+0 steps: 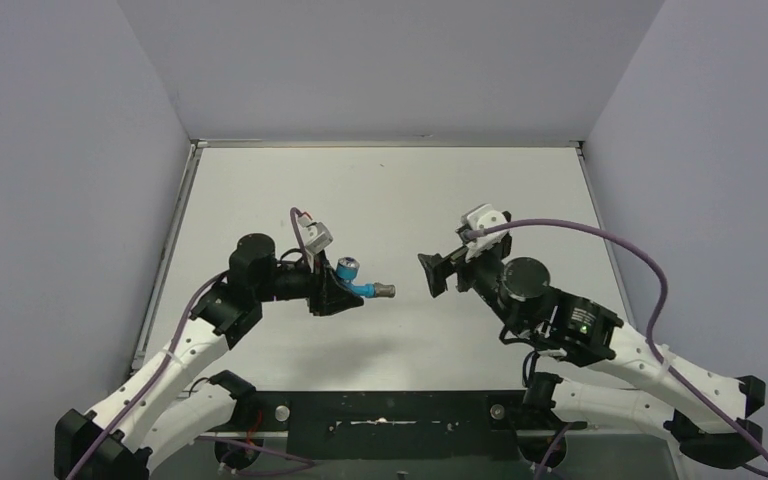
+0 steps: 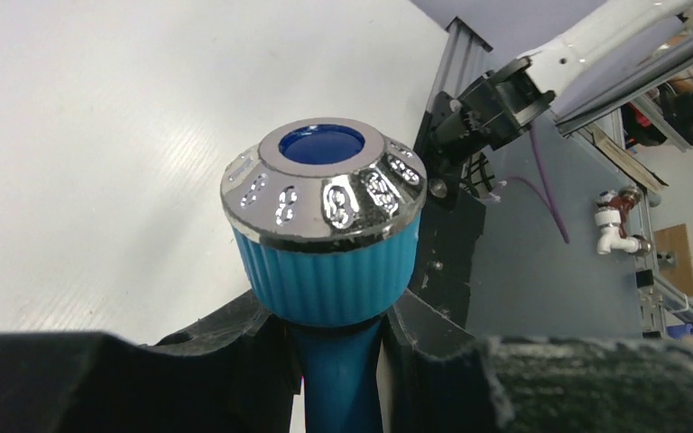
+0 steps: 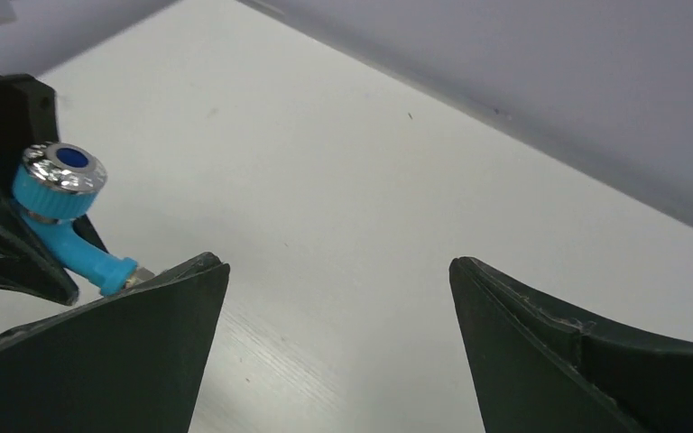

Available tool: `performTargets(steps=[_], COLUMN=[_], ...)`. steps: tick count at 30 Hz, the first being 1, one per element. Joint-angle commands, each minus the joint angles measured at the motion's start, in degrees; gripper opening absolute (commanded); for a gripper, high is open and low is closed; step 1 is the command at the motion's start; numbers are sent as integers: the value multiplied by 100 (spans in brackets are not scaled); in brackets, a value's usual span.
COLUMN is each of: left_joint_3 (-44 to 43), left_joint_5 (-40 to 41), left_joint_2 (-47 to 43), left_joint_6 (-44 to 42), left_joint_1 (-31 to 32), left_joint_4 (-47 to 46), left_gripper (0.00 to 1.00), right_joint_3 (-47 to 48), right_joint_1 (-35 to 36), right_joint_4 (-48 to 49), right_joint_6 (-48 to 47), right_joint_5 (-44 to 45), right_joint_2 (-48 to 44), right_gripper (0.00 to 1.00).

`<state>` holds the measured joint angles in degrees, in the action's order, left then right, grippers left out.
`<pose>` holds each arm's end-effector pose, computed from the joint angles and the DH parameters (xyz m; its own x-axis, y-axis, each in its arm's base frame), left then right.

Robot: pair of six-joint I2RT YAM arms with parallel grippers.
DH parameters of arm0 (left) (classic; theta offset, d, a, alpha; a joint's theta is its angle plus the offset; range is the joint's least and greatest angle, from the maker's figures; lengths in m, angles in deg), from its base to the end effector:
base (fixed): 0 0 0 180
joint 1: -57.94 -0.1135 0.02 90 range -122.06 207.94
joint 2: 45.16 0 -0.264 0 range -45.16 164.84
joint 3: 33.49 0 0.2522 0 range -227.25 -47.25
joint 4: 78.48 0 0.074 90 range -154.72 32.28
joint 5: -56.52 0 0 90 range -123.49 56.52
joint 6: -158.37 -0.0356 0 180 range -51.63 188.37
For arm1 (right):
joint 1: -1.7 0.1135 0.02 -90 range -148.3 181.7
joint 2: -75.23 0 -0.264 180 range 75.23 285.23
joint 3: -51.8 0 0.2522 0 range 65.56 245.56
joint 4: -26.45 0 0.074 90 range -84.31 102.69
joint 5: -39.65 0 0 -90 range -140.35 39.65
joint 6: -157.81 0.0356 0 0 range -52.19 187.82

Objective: Install the water faucets
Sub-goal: Place the water faucet at the center of the board.

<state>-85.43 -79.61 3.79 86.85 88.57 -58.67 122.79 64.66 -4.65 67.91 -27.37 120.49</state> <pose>0.1529 -0.1204 0.2972 -0.5363 0.0622 -0.8417 0.8191 0.2789 -0.5013 0.0886 0.1430 0.4005 -0.0437 -0.0820 -0.9957 -0.6432 0.7649 -0.0348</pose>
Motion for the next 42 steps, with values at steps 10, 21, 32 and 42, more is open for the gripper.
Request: performTargets(steps=[10,21,32,42], left_joint_3=[228,212,111,622], left_joint_5=[327,-11,334,1050], left_joint_2=[1627,3365,4017,4174], left_joint_6=[176,115,-968,-1693], left_joint_1=[-204,-251,-243,-163], left_joint_4=[-1609,-2776,-2605,-3652], left_gripper=[0,2,9,11], right_joint_3=[87,-705,-1127,-1315], right_joint_1=[-3371,-3612,-3617,-3615], right_joint_4=[-1627,-1183,-1089,-898], right_joint_6=[639,639,3127,3110], right_joint_5=[-2313,-2682,-2636,-2632], right_joint_2=[1639,1348,880,794], right_gripper=[100,100,100,100])
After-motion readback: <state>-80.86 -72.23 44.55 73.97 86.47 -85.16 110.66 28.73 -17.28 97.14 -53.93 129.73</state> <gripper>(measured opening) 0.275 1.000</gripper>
